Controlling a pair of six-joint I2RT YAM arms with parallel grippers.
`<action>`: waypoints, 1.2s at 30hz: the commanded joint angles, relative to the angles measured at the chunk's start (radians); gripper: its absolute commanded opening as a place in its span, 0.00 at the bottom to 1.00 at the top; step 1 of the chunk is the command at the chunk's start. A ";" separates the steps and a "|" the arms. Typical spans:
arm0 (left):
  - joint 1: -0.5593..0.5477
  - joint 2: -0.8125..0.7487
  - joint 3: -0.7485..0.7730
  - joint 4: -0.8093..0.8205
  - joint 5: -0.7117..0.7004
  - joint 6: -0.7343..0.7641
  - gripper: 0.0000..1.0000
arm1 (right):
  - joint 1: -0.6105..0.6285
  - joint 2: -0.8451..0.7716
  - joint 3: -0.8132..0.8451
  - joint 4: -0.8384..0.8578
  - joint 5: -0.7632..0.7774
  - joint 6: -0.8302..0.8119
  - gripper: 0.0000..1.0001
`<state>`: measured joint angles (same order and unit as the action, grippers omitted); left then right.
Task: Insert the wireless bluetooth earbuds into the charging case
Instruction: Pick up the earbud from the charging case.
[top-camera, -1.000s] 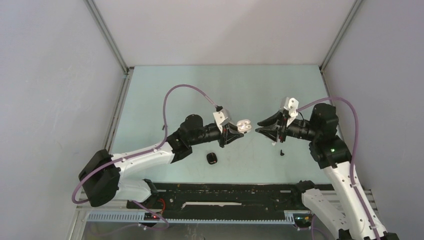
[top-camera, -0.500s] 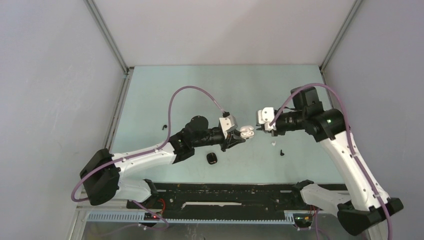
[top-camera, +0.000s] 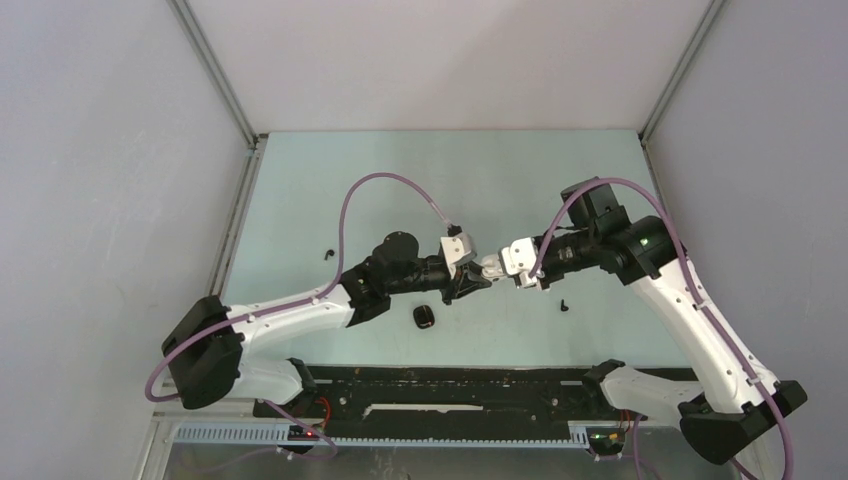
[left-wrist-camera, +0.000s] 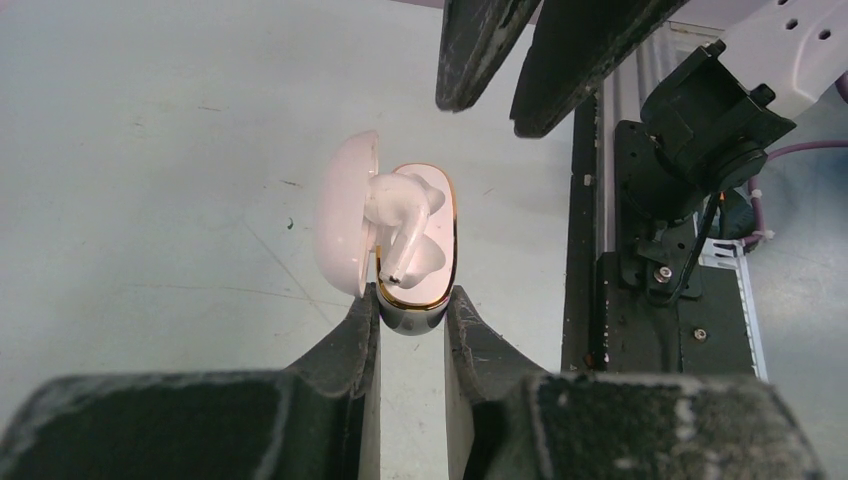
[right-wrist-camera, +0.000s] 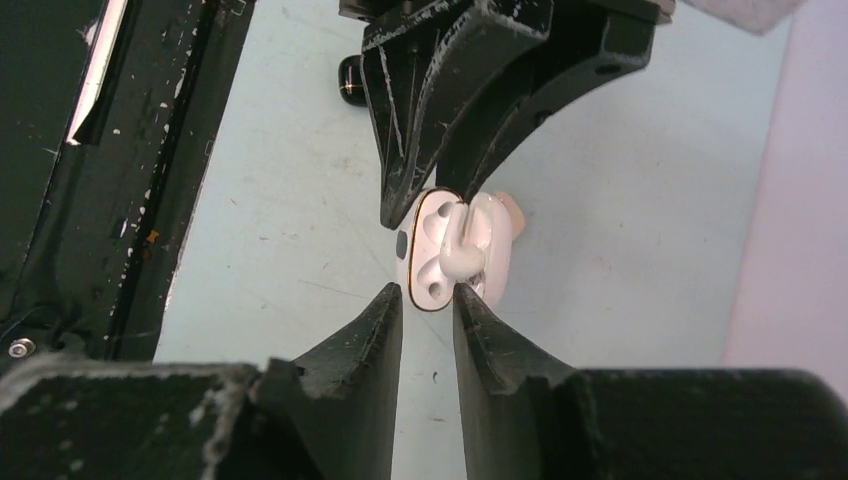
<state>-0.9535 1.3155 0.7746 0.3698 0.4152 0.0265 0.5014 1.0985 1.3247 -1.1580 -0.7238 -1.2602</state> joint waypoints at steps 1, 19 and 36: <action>-0.004 0.004 0.045 0.020 0.035 0.005 0.00 | 0.040 0.025 0.027 -0.006 0.037 -0.055 0.29; -0.004 0.005 0.046 0.016 0.052 0.015 0.00 | 0.116 0.111 0.027 0.025 0.140 -0.097 0.30; -0.004 0.014 0.048 0.016 0.052 0.004 0.00 | 0.138 0.083 -0.029 0.053 0.241 -0.157 0.07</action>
<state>-0.9535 1.3319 0.7746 0.3317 0.4507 0.0265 0.6350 1.2079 1.3037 -1.1267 -0.5144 -1.4124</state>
